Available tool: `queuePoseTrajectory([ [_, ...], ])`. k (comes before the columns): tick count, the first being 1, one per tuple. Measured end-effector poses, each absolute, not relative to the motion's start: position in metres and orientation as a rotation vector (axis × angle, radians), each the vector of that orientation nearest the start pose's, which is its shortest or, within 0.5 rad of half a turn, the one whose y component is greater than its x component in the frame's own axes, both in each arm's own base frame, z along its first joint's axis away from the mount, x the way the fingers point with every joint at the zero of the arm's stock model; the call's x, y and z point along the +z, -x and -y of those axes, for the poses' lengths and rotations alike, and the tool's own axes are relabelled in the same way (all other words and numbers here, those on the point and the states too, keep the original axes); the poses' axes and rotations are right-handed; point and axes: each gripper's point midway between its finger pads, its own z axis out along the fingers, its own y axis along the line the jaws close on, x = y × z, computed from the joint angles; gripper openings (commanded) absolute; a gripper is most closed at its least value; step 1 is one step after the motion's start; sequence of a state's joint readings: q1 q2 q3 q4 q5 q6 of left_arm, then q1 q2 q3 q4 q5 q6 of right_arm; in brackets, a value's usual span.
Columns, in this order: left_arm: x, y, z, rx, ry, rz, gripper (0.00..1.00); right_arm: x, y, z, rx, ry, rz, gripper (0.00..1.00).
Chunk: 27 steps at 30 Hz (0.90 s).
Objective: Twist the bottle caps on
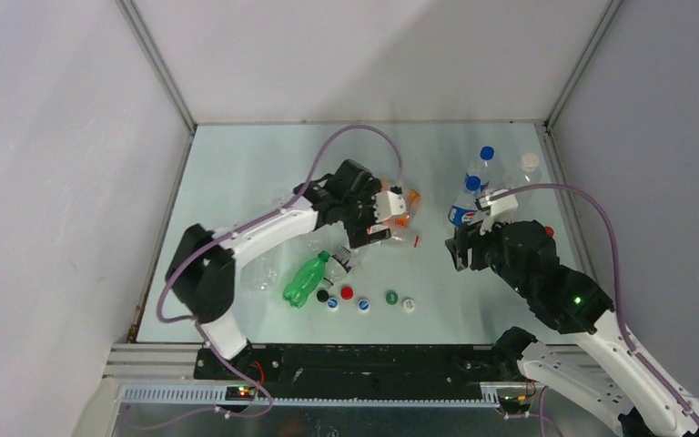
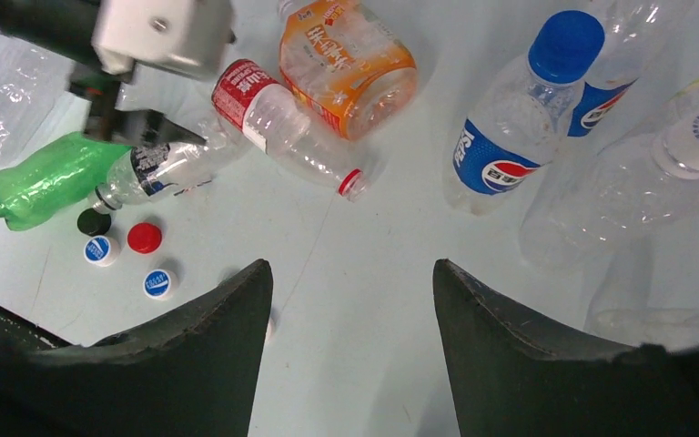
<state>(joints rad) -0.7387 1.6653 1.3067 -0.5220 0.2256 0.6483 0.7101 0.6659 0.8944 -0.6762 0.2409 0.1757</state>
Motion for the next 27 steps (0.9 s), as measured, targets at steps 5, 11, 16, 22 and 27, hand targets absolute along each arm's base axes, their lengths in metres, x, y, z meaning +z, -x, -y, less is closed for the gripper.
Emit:
queuePoseTrajectory([
  [5, 0.101, -0.316, 0.321, -0.304, -1.779, -1.791, 0.94, 0.251, -0.199, -0.124, 0.330, 0.375, -1.964, 0.67],
  [11, 0.060, -0.325, 0.329, -0.288, -1.866, -1.819, 0.89, 0.251, -0.189, -0.116, 0.329, 0.377, -1.964, 0.67],
  [16, 0.039, -0.335, 0.329, -0.260, -1.865, -1.863, 0.82, 0.249, -0.187, -0.114, 0.317, 0.389, -1.971, 0.68],
  [22, 0.034, -0.360, 0.312, -0.237, -1.680, -2.002, 0.73, 0.241, -0.189, -0.115, 0.290, 0.421, -2.002, 0.68],
  [27, 0.036, -0.384, 0.288, -0.196, -1.492, -2.121, 0.73, 0.235, -0.192, -0.119, 0.279, 0.442, -2.028, 0.68],
])
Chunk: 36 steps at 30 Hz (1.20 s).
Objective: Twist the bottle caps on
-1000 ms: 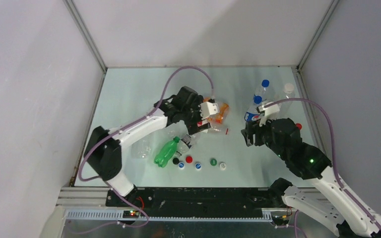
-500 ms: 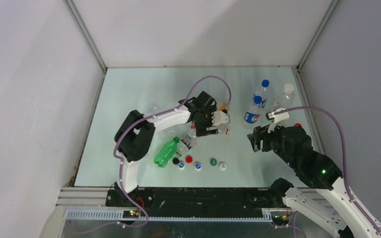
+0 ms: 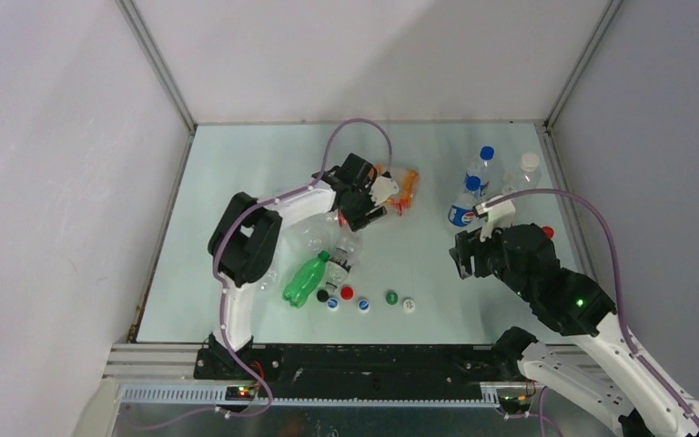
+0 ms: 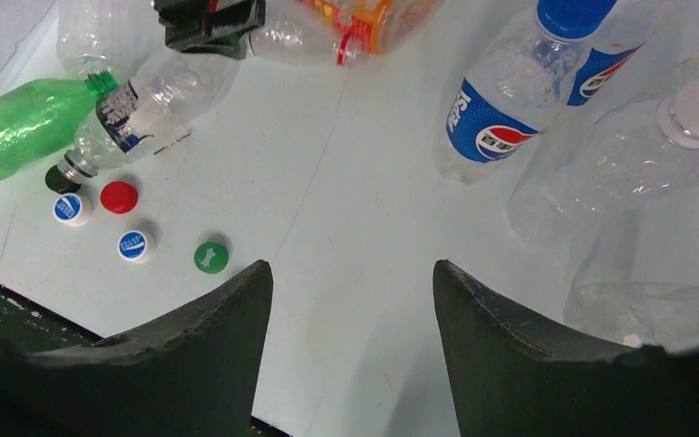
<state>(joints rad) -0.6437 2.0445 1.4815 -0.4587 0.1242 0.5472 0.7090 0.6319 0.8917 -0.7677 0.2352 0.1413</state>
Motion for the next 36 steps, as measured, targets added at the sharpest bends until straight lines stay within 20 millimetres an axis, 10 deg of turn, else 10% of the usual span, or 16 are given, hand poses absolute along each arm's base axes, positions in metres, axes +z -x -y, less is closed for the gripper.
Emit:
queuePoseTrajectory([
  [7, 0.038, -0.398, 0.287, -0.196, -1.402, -2.172, 0.81, 0.230, -0.196, -0.126, 0.288, 0.463, -2.049, 0.68],
  [16, 0.033, -0.404, 0.295, -0.213, -1.399, -2.189, 0.51, 0.226, -0.196, -0.144, 0.363, 0.518, -2.058, 0.68],
  [25, 0.050, -0.382, 0.274, -0.246, -1.332, -2.185, 0.48, 0.221, -0.195, -0.172, 0.476, 0.634, -2.076, 0.73],
  [36, 0.213, -0.371, 0.249, -0.260, -0.927, -1.822, 0.48, 0.232, -0.195, -0.214, 0.656, 0.816, -1.999, 0.75],
])
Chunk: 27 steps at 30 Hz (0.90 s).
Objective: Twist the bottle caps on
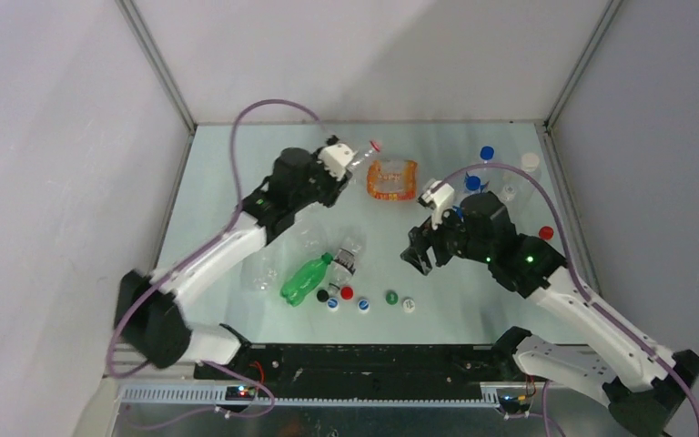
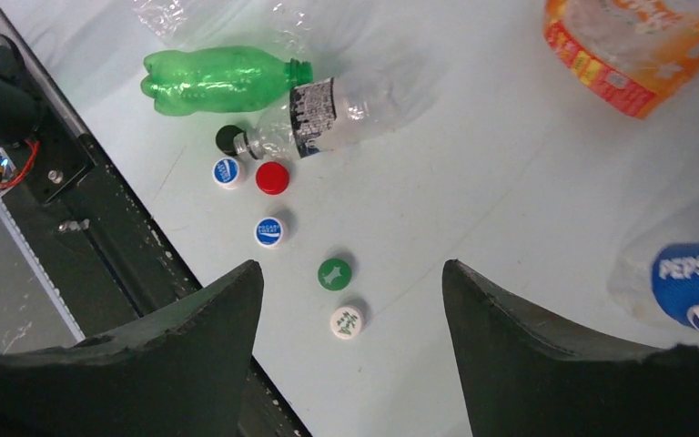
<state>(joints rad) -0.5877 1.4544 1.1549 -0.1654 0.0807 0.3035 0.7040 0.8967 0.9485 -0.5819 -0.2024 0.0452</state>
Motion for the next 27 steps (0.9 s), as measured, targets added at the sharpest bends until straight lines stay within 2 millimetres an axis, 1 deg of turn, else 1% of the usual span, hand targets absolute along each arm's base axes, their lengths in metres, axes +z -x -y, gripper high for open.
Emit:
queuePoseTrajectory([
  [4, 0.274, -0.347, 0.219, -0.249, -0.724, -1.668, 0.48, 0.218, -0.194, -0.235, 0.712, 0.887, -2.034, 0.82],
  [7, 0.308, -0.327, 0.196, -0.251, -0.600, -1.571, 0.46, 0.202, -0.189, -0.252, 0.739, 0.956, -2.068, 0.82],
  [9, 0.323, -0.313, 0.182, -0.253, -0.540, -1.522, 0.46, 0.190, -0.185, -0.263, 0.746, 1.002, -2.092, 0.81],
  [11, 0.331, -0.299, 0.168, -0.250, -0.495, -1.490, 0.48, 0.176, -0.180, -0.275, 0.753, 1.053, -2.120, 0.82],
  [12, 0.334, -0.295, 0.164, -0.251, -0.480, -1.478, 0.51, 0.170, -0.179, -0.279, 0.755, 1.071, -2.131, 0.92],
  [14, 0.337, -0.283, 0.152, -0.245, -0.450, -1.456, 0.54, 0.156, -0.178, -0.287, 0.750, 1.106, -2.163, 0.98],
  [17, 0.337, -0.267, 0.137, -0.236, -0.416, -1.444, 0.53, 0.138, -0.180, -0.298, 0.725, 1.156, -2.210, 0.99],
  [20, 0.331, -0.253, 0.124, -0.232, -0.392, -1.457, 0.49, 0.119, -0.184, -0.313, 0.696, 1.204, -2.254, 0.96],
  [21, 0.329, -0.249, 0.121, -0.232, -0.389, -1.463, 0.48, 0.114, -0.185, -0.317, 0.685, 1.216, -2.263, 0.91],
  [23, 0.328, -0.240, 0.115, -0.237, -0.386, -1.469, 0.48, 0.102, -0.184, -0.327, 0.650, 1.257, -2.277, 0.86],
  [27, 0.326, -0.228, 0.108, -0.249, -0.377, -1.476, 0.46, 0.082, -0.180, -0.343, 0.597, 1.323, -2.293, 0.78],
])
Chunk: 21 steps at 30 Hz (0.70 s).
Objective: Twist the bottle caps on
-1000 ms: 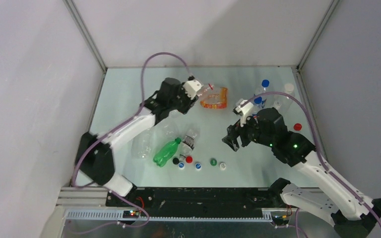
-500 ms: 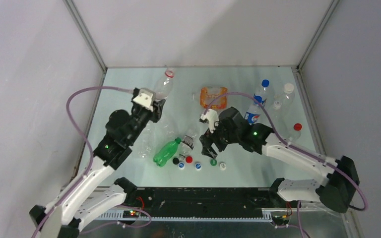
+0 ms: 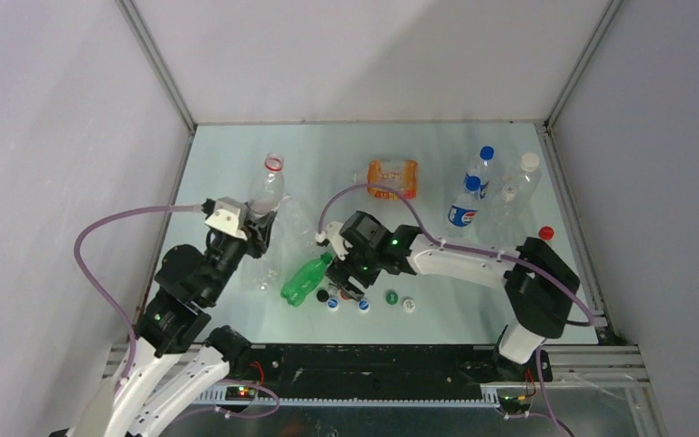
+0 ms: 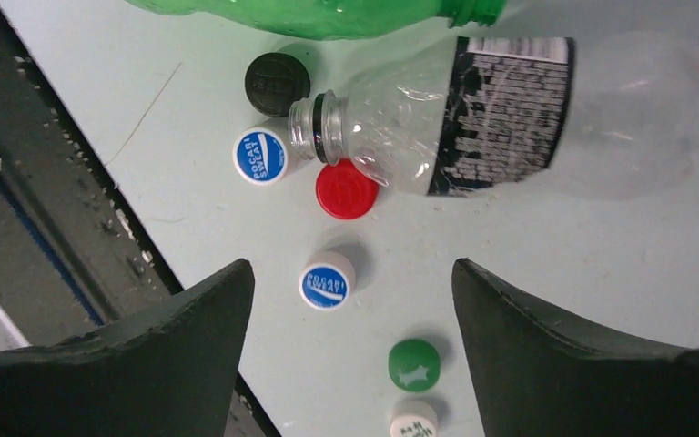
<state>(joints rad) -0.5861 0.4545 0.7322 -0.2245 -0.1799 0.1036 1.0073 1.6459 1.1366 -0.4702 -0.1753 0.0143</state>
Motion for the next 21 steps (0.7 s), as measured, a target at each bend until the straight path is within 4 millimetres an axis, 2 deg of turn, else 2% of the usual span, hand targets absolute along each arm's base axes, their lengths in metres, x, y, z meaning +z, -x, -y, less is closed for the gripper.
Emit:
queuePoseTrajectory([
  [2, 0.324, -0.224, 0.106, -0.251, -0.376, -1.482, 0.45, 0.071, -0.179, -0.348, 0.563, 1.348, -2.304, 0.72],
  [8, 0.312, -0.216, 0.103, -0.252, -0.396, -1.525, 0.36, 0.042, -0.179, -0.352, 0.464, 1.392, -2.345, 0.60],
  [13, 0.303, -0.210, 0.104, -0.263, -0.429, -1.554, 0.34, 0.031, -0.182, -0.356, 0.420, 1.400, -2.357, 0.57],
  [21, 0.296, -0.206, 0.107, -0.280, -0.459, -1.574, 0.36, 0.023, -0.182, -0.372, 0.403, 1.430, -2.347, 0.54],
])
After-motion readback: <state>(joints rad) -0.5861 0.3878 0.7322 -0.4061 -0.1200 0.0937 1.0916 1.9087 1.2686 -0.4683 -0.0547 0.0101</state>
